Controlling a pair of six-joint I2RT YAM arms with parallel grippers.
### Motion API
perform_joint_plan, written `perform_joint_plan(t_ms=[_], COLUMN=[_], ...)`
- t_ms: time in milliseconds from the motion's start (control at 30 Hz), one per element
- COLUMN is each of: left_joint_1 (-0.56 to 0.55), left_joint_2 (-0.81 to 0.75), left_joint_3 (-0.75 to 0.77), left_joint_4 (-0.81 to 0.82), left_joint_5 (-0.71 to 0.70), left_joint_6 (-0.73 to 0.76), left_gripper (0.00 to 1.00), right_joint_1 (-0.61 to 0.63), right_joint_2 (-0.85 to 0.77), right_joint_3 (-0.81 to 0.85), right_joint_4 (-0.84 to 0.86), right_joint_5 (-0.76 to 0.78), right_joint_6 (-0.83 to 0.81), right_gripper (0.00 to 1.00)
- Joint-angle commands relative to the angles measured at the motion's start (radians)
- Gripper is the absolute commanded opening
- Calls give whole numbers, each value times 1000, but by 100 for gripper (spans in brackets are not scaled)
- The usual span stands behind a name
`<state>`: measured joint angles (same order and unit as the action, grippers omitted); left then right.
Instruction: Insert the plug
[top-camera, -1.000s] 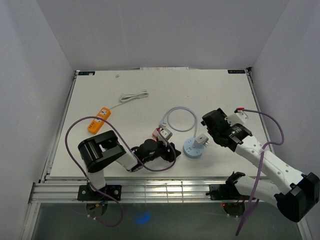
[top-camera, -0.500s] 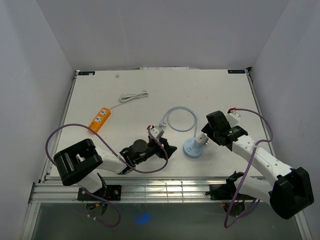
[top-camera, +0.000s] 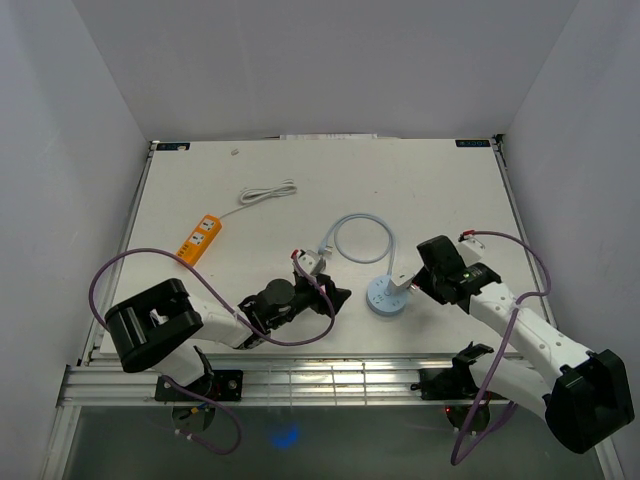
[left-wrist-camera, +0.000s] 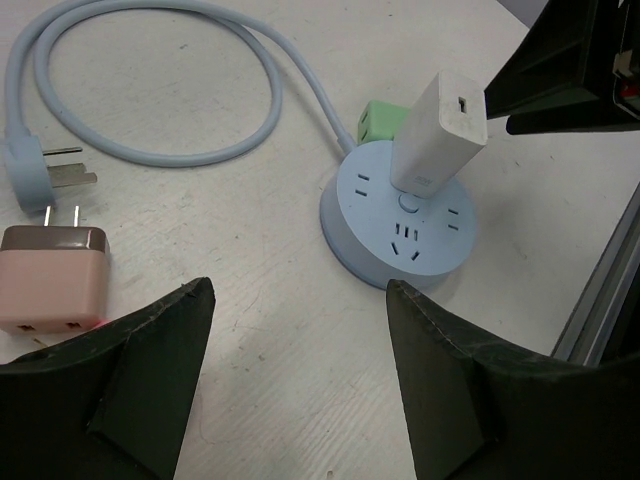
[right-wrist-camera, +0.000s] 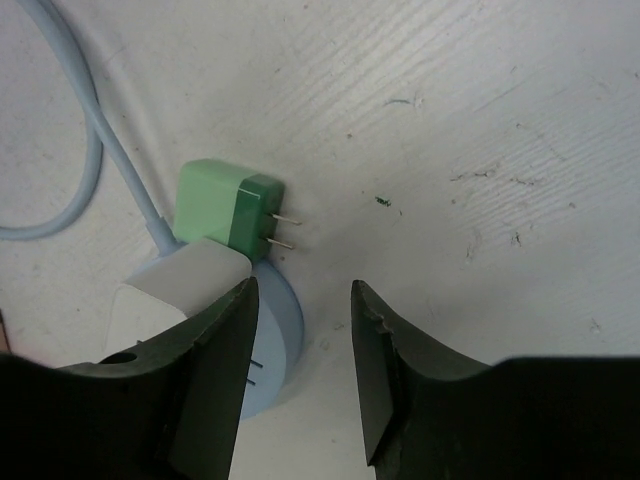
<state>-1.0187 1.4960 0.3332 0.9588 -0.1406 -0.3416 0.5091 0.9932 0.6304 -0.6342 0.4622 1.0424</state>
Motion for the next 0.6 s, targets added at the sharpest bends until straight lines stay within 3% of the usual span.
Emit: perform_joint_plan(t_ms=[0, 300, 433, 567], left_joint_1=[0, 0, 0, 0], left_joint_2=[-42, -42, -42, -43], left_joint_3=[-3, 4, 6, 6], left_joint_4=[-9, -38, -45, -48], left_joint_5=[-34, -82, -94, -109], left_joint_6=[0, -2, -2, 1], left_gripper=[80, 80, 80, 80], right_joint_1=[22, 95, 94, 92], right_joint_2=[-1, -12, 96, 212], right_joint_3=[-21, -71, -17, 70], right_joint_4=[-30, 93, 131, 189], right_joint_5=[-65, -123, -93, -59], right_joint_6=[7, 48, 38, 4], right_gripper=[47, 44, 46, 54])
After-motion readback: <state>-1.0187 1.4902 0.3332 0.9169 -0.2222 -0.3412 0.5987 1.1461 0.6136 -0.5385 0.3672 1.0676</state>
